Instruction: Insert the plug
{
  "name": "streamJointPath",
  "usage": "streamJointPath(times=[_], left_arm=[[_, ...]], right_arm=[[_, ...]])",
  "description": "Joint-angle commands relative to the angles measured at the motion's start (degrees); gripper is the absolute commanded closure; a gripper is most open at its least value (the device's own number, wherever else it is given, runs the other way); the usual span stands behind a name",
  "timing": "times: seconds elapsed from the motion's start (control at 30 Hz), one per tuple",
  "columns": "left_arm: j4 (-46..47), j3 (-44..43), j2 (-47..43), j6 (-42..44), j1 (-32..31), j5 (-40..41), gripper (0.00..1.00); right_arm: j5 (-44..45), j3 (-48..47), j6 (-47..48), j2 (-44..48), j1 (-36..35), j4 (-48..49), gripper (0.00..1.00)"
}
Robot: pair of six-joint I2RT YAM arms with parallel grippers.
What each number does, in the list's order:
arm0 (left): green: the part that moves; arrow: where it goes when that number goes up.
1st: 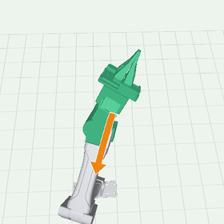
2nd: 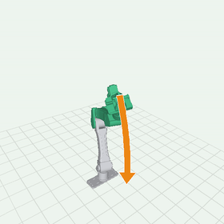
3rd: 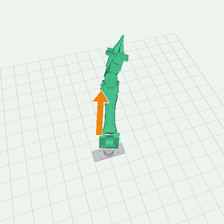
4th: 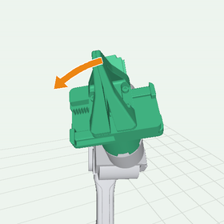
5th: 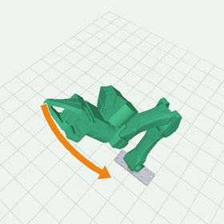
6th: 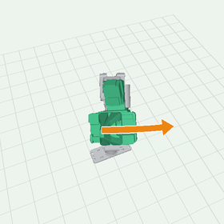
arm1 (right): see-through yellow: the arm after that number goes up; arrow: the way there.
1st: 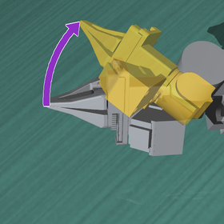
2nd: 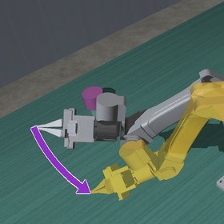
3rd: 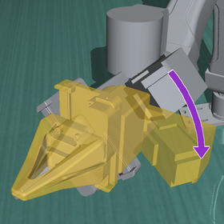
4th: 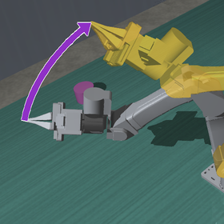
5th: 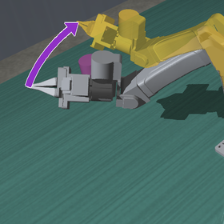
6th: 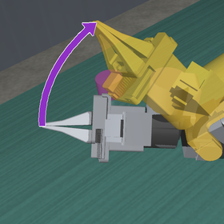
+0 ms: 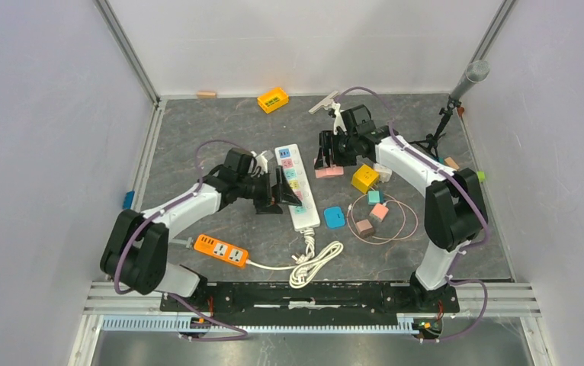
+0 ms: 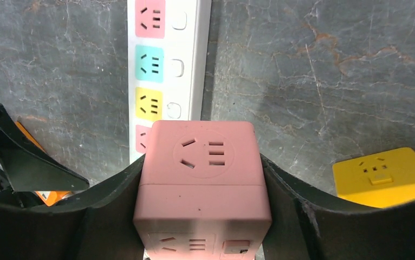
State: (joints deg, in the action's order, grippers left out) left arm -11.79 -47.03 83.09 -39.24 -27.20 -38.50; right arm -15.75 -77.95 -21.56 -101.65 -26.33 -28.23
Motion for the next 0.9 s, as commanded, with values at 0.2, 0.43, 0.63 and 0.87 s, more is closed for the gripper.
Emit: streamJointPath(times=[0.2, 0.43, 0.63, 0.87], left_arm=[[-6.1, 3.9, -7.0, 2.3, 5.8, 6.2, 0.0], [5.0, 7.9, 0.5, -8.4, 5.8, 2.4, 0.05], [11.6, 6.5, 10.4, -14.6, 3.9, 0.5, 0.19], [16.4, 3.4, 20.3, -21.2, -1.0, -0.5, 0.5]], right_arm=[[-7.0, -10.6, 2.9, -6.1, -0.4, -4.3, 1.0], [-11.8, -17.0, 2.5, -13.4, -1.0, -8.8, 1.0], [-12.6, -18.3, 2.4, -17.1, -1.8, -10.6, 1.0], [-12.4, -16.2, 4.6, -18.8, -3.5, -13.0, 1.0]])
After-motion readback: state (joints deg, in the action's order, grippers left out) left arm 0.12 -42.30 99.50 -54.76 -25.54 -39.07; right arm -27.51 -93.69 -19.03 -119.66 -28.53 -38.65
